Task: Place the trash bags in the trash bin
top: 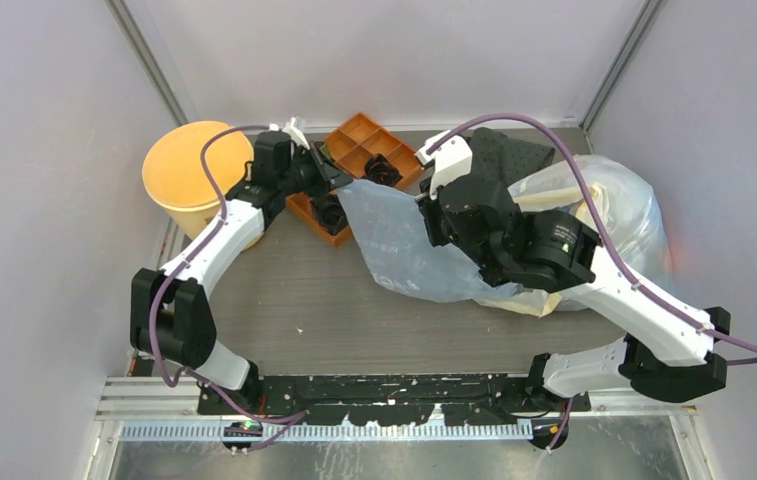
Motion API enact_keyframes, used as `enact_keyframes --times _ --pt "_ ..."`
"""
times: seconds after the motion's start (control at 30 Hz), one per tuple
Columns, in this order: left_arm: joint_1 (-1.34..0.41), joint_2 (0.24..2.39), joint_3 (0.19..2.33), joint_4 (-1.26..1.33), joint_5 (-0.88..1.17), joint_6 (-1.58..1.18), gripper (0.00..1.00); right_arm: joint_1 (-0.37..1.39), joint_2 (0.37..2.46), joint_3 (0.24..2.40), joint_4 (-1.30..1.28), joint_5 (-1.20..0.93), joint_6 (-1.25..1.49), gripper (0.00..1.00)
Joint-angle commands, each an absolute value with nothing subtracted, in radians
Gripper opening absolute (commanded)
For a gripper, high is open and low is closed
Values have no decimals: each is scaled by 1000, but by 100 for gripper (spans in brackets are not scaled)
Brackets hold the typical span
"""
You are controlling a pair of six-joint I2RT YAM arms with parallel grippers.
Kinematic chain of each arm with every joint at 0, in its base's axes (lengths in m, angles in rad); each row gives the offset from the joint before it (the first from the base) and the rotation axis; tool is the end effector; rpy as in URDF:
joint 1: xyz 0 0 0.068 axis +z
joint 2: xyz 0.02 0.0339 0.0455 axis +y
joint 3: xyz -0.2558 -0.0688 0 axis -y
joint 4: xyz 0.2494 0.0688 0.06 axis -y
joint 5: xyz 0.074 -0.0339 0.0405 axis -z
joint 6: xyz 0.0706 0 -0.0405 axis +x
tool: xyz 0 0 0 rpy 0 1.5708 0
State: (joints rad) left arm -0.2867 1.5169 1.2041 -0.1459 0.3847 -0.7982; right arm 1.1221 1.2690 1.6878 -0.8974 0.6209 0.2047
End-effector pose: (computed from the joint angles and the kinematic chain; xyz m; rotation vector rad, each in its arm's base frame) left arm 0.3637 -0.1349 0.2875 -0.2920 2.1452 -1.0480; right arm 0.1516 0.2201 0.4535 -0.5160 1.8929 0.2339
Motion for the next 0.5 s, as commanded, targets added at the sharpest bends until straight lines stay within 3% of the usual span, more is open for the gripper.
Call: enact_keyframes --times 0.0,0.1,0.27,0.3,0.47 --pt "-272 1536 1304 -64 312 -736 0 1125 1290 1792 -955 575 217 1" --pt "-272 1555 1366 -69 337 -726 2 1124 1328 1829 -965 598 222 1" --pt "-272 1516 1434 -124 310 -662 60 1042 1414 1934 -978 596 266 1" --pt "-272 1500 1446 -146 292 -638 65 1014 1430 1955 -977 567 276 1" --pt "-272 1412 1490 -242 213 -543 77 922 1503 2044 -961 490 305 1"
